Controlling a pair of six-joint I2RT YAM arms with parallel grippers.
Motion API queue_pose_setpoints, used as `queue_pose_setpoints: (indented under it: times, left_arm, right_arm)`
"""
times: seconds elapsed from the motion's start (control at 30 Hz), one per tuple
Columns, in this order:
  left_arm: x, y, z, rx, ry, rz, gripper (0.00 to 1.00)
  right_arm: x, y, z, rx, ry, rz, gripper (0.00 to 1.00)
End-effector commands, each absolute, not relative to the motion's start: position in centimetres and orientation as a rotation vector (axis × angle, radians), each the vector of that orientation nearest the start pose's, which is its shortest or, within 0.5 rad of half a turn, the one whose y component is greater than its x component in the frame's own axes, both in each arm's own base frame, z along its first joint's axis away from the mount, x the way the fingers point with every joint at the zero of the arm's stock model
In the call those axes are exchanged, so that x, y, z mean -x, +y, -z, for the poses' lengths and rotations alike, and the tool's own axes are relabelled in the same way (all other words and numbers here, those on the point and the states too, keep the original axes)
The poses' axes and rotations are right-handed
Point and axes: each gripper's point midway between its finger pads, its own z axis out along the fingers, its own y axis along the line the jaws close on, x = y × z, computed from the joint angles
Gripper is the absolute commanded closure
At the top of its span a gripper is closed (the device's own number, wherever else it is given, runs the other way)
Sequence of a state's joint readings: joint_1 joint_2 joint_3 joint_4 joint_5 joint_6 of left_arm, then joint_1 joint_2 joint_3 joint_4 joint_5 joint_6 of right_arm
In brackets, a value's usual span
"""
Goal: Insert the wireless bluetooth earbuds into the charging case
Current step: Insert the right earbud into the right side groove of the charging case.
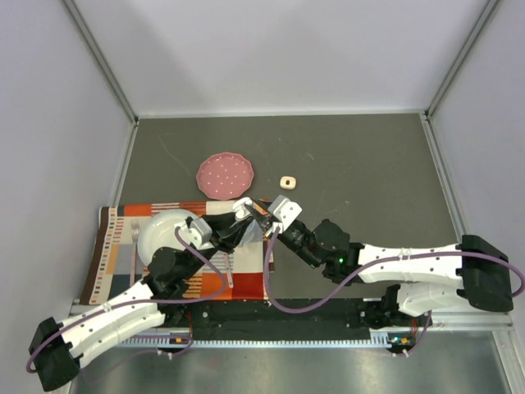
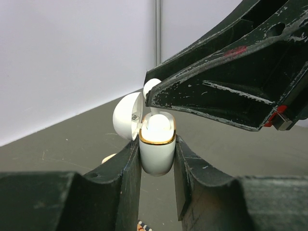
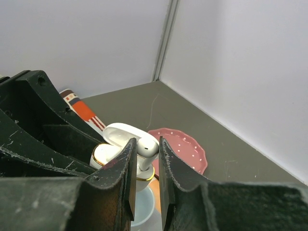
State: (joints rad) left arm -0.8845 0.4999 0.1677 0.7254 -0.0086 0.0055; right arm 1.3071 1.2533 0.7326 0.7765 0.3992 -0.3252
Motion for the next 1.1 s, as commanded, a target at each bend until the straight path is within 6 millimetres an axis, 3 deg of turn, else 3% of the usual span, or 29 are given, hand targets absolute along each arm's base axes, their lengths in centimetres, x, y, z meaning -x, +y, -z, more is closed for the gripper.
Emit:
queue_pose_setpoints:
  times: [0.0, 1.07]
  left_arm:
    - [-18.02, -20.81, -30.73, -0.426, 0.989, 0.776, 1.00]
    - [-17.98, -20.79, -30.84, -0.425, 0.984, 0.778, 1.00]
  right_arm:
    - [-17.63, 38.40, -29.36, 0.790, 1.182, -0.567, 1.00]
    - [-17.34, 38.76, -28.66, 0.811, 1.220, -0.590, 1.00]
